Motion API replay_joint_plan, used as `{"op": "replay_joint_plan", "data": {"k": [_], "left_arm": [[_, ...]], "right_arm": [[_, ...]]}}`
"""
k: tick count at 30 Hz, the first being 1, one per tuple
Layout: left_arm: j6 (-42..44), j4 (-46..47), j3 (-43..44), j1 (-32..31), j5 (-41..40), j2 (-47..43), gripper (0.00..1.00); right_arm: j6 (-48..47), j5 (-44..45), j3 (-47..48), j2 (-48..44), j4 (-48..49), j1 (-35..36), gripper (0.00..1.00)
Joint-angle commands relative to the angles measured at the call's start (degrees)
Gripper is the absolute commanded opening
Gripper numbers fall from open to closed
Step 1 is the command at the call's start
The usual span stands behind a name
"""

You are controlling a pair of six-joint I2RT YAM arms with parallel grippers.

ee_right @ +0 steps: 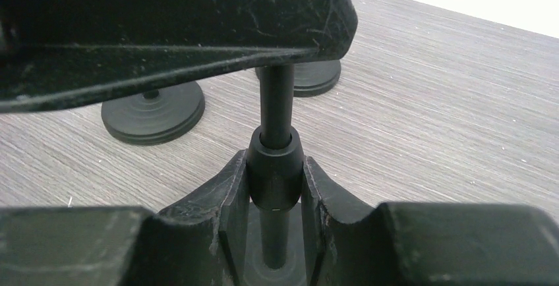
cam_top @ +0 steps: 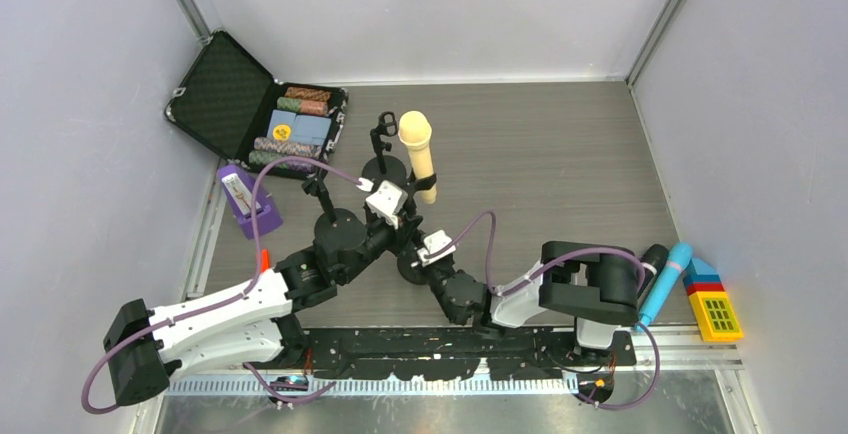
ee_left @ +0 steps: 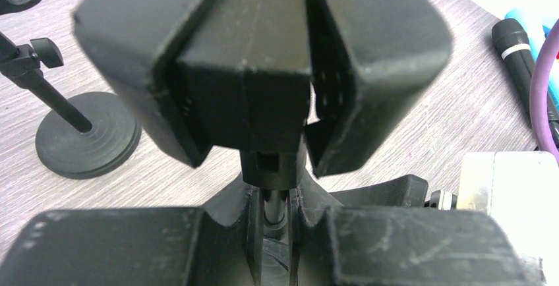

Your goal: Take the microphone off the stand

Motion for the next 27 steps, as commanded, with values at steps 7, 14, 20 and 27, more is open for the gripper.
{"op": "replay_joint_plan", "data": {"k": [7, 14, 20, 27], "left_arm": [[-1.64, -1.96, -0.06, -0.84, 3.98, -0.67, 0.0], [-0.68, -2.46, 0.5, -0.87, 4.9, -0.32, 0.0], [-0.41, -2.46, 1.03, -0.87, 5.83, 0.18, 0.0], [-0.4, -2.46, 1.75, -0.86, 6.22, 0.91, 0.0]], "right_arm": [[6.41, -6.27, -3.94, -4.87, 5.3, -1.39, 0.41], [18.85, -30.38, -11.27, -14.34, 1.62, -11.34, 0.77], [17.83, -45.17, -11.01, -19.09, -8.67, -18.33, 0.62], [15.77, -54.6, -8.9, -19.18, -15.48, -22.39, 0.4]]}}
